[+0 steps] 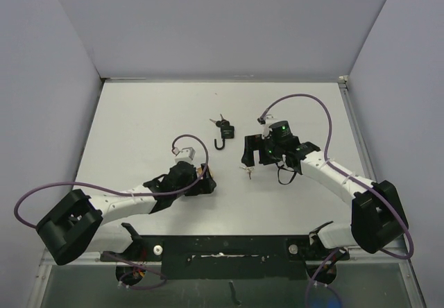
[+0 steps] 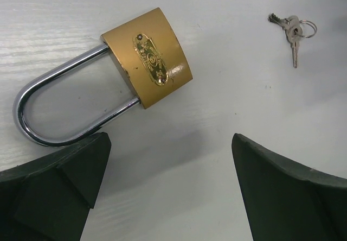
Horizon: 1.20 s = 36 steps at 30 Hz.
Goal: Unlock with the key
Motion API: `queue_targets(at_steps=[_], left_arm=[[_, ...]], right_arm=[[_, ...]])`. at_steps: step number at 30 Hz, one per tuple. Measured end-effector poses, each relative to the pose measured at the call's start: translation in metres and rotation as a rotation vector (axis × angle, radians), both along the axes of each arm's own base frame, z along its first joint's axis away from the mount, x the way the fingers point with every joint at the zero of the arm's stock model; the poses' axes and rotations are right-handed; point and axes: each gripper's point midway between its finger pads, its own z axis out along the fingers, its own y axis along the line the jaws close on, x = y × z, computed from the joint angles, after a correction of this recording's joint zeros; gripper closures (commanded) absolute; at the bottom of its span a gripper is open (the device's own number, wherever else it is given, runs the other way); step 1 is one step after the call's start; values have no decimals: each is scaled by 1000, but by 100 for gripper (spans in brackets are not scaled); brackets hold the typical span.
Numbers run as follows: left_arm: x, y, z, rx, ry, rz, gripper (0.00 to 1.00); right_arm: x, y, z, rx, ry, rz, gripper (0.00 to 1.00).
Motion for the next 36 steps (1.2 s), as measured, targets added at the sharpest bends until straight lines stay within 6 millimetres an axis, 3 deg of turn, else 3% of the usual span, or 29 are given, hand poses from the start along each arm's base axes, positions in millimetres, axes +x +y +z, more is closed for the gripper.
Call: queue_targets(at_steps=[13, 20, 26, 36], left_arm=[[0, -3, 2, -13, -3, -14, 2], [-5, -33, 3, -49, -1, -95, 2], [3, -60, 4, -88, -23, -125, 2], [18, -64, 4, -60, -48, -82, 2]], right_arm=[[1, -1, 0, 0, 0, -4, 0], [1, -2, 0, 1, 1, -8, 0], [4, -5, 5, 9, -10, -23, 0], [9, -15, 22, 34, -55, -56, 0]])
